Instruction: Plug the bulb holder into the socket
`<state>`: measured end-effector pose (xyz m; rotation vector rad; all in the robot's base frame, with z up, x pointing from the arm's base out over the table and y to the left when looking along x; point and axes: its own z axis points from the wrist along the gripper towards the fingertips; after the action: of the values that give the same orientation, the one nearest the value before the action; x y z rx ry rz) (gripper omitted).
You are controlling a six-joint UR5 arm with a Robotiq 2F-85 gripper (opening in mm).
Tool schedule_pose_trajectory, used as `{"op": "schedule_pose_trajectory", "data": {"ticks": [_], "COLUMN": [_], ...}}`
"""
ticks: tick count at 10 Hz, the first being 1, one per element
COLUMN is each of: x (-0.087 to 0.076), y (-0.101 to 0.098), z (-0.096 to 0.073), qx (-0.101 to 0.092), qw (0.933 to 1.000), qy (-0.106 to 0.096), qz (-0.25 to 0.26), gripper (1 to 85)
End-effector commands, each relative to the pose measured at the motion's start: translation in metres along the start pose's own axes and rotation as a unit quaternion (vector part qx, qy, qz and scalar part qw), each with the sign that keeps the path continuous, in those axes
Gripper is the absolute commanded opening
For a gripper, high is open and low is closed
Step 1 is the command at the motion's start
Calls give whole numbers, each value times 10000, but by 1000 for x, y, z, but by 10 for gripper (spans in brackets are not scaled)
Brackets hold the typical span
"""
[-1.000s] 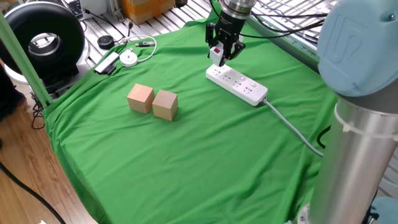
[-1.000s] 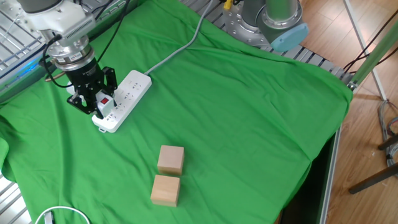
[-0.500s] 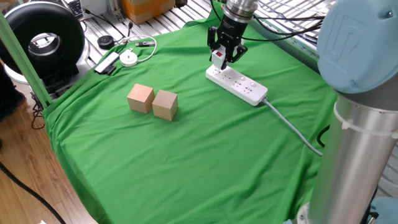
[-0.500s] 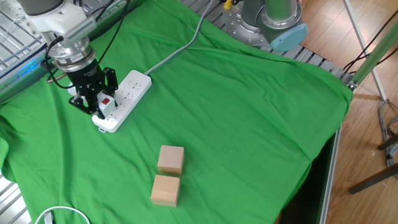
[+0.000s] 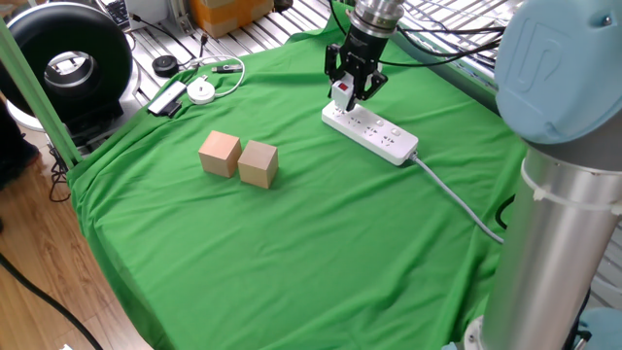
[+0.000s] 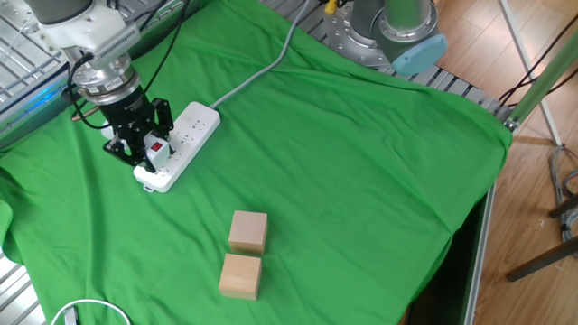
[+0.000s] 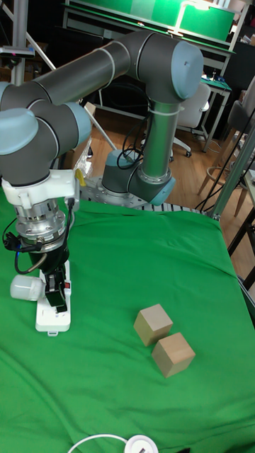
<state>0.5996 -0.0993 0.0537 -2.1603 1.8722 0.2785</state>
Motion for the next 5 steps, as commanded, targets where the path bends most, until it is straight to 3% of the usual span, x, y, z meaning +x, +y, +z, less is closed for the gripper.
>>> {"op": "schedule_pose_trajectory", "data": {"ticks": [1, 5], "x": [-2, -3], "y": [0, 1], "z": [1, -2], "qx": [38, -1], "qw": [9999, 9998], "qy": [-115, -213], "qz": [3, -19], "gripper": [10, 10]}}
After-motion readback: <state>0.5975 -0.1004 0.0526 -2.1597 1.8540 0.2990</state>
